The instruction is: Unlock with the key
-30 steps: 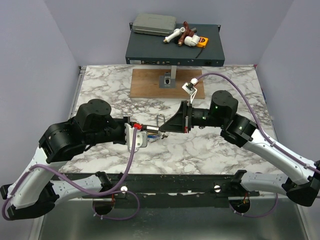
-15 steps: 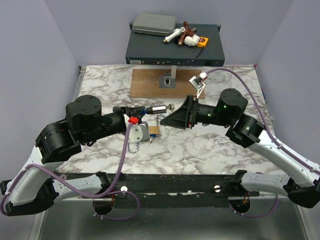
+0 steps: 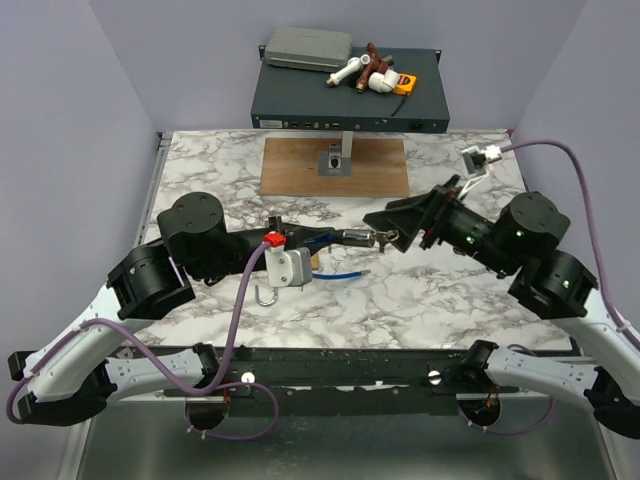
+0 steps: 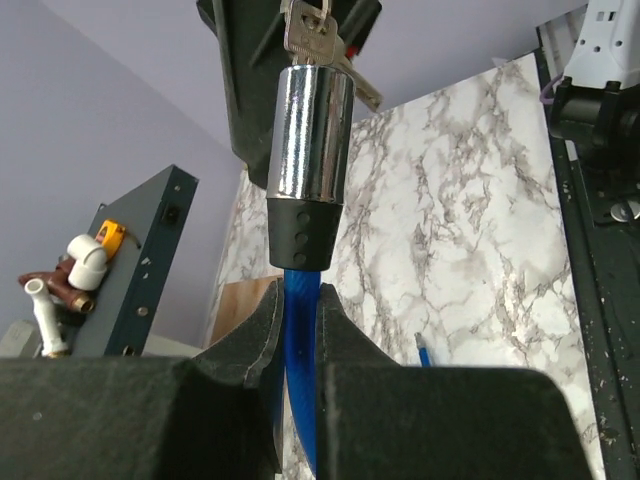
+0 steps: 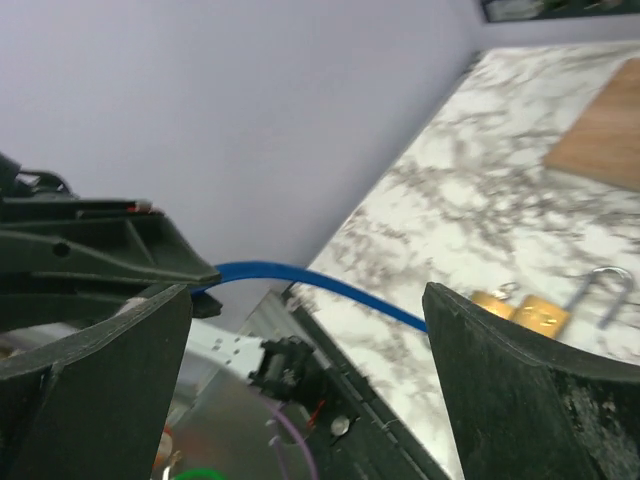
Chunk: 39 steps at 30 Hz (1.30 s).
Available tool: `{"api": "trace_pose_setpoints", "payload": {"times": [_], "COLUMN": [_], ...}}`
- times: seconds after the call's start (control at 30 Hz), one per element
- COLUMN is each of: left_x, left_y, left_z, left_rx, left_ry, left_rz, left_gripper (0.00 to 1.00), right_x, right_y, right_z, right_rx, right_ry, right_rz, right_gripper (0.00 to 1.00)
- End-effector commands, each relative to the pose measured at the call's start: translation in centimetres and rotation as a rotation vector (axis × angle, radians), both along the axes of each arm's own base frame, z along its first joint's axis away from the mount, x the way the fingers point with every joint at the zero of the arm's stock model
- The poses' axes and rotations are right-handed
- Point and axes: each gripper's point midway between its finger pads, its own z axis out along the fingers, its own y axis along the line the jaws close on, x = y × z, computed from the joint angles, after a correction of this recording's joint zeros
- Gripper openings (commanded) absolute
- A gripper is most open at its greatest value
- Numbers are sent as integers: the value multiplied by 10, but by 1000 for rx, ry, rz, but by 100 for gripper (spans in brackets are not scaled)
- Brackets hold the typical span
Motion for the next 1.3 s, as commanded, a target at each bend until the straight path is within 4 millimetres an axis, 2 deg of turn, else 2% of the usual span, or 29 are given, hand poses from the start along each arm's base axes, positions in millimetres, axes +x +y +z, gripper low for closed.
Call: {"api": "trace_pose_setpoints", "payload": {"times": [0.0, 0.2, 0.3, 0.43, 0.6, 0.7, 0.77, 0.87, 0.97, 1.03, 1.23, 1.27], "left_x": [-9, 2, 13, 28, 48, 55, 57, 54, 60, 71, 112, 113], "left_y": [-16, -39, -53, -74, -100, -111, -114, -108, -102, -102, -113, -112], "left_z": [19, -3, -27, -70, -121, -159, -189, -238, -283, -302, -333, -339], "left_rx": [-83, -76, -42, 22, 103, 169, 228, 334, 473, 540, 651, 628], "left_ry": [-69, -86, -100, -98, -78, -97, -124, -194, -169, -122, -27, 153], "left_rz": [-94, -114, -112, -124, -148, -176, -202, -265, -270, -230, -44, 68], "left_gripper": [0, 0, 0, 0, 0, 0, 0, 0, 15, 18, 36, 38], "right_x": [24, 30, 32, 33, 35, 37, 38, 40, 41, 42, 44, 44], "right_y": [-57, -109, -128, -146, -154, -158, -158, -156, -151, -146, -134, -134], "right_z": [-20, -50, -61, -69, -81, -88, -93, -101, -109, -116, -135, -137], "right_rx": [-147, -205, -224, -221, -225, -221, -219, -219, -213, -207, -206, -206], "right_ry": [-35, 4, 18, 27, 45, 62, 74, 88, 98, 108, 146, 150], "right_rz": [-288, -504, -587, -663, -711, -740, -752, -753, -745, -732, -701, -704], "right_gripper": [100, 100, 100, 100, 100, 100, 100, 100, 100, 100, 100, 100]}}
